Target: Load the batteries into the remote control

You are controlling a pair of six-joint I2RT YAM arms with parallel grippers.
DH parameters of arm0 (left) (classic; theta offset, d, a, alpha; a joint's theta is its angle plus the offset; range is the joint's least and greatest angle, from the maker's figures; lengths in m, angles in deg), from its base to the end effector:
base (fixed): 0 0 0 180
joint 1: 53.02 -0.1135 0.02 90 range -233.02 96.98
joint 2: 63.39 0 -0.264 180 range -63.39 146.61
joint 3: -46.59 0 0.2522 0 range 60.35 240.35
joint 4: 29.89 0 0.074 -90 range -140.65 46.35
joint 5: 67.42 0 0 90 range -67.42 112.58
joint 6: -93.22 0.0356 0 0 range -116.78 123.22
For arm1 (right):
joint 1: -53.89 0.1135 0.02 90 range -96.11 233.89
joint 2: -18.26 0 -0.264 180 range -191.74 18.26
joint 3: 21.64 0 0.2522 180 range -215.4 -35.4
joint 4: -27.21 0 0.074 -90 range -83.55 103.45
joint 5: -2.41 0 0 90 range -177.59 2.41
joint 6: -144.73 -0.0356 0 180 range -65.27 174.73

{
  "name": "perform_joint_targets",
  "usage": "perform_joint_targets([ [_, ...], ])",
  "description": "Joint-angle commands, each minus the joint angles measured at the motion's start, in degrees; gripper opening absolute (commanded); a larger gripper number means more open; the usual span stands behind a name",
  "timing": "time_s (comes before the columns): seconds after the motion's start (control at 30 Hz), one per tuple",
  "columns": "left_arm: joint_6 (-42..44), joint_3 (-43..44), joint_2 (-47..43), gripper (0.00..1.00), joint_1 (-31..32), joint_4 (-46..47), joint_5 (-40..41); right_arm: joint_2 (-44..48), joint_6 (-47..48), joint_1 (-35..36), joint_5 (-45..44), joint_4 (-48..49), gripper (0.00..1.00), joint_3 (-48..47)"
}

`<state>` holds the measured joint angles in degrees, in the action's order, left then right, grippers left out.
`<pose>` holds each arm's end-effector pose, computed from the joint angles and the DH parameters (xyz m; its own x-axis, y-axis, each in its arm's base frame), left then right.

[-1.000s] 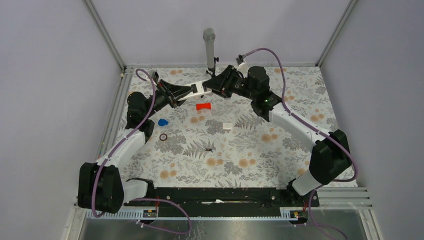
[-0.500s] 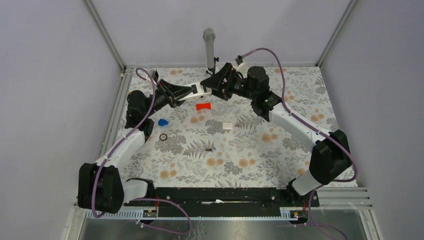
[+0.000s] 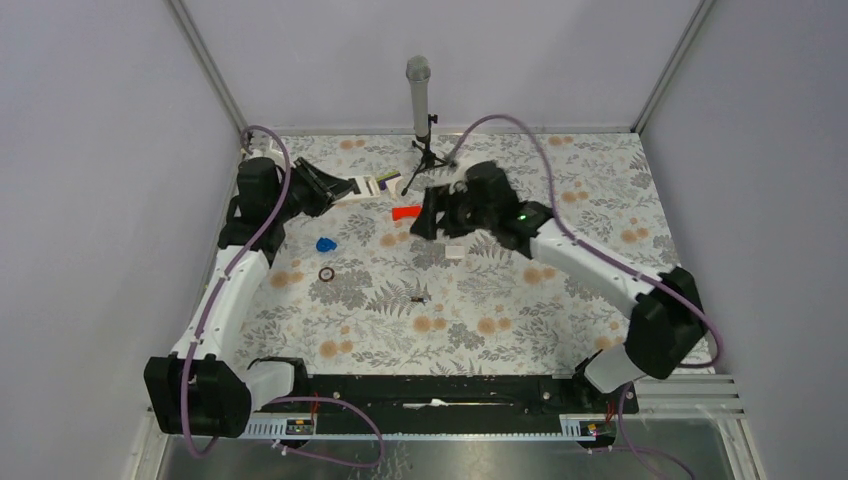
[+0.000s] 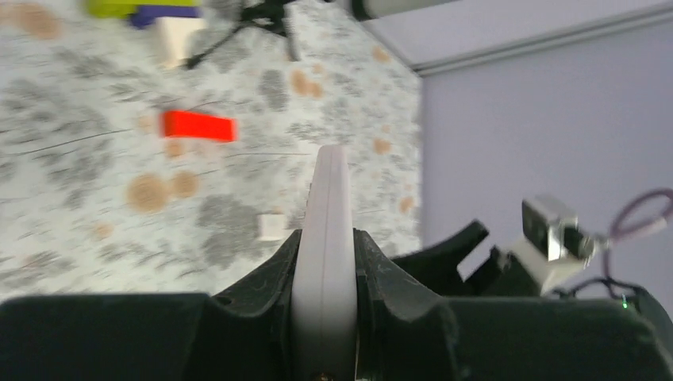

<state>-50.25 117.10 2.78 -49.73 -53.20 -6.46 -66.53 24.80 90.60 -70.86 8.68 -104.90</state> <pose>0.2628 -0.0324 0.3399 -0.6018 -0.6691 -0.4361 0.0419 0.5189 -0.8538 0.2742 0.2172 0.3326 -0.6321 0.1247 -0.7648 -0.5468 0.6276 0.5542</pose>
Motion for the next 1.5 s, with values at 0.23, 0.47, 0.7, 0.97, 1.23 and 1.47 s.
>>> perform_joint_targets([
  [0.23, 10.8, 3.0, -4.6, 0.00, -4.7, -19.9, 19.9, -13.6, 27.3, 17.8, -10.3, -13.2, 0.76, 1.5],
  [0.47, 10.7, 2.3, -4.8, 0.00, -7.2, -19.8, 17.1, -23.0, 33.2, 20.0, -13.1, -17.5, 0.58, -4.5],
  [0.7, 10.8, 1.6, -4.8, 0.00, -8.6, -19.2, 14.9, -28.6, 33.5, 20.1, -16.4, -19.6, 0.47, -9.1],
  [0.97, 10.9, 0.8, -4.6, 0.00, -9.0, -18.1, 13.1, -28.8, 29.0, 20.2, -24.7, -21.0, 0.18, -8.4],
  [1.23, 10.4, -0.5, -4.7, 0.00, -9.0, -15.8, 10.4, -28.8, 21.8, 19.7, -25.6, -27.2, 0.39, -9.5],
  [1.47, 10.8, -0.7, -5.1, 0.00, -9.0, -15.0, 9.4, -29.8, 24.1, 19.8, -26.0, -28.4, 0.36, -9.3],
])
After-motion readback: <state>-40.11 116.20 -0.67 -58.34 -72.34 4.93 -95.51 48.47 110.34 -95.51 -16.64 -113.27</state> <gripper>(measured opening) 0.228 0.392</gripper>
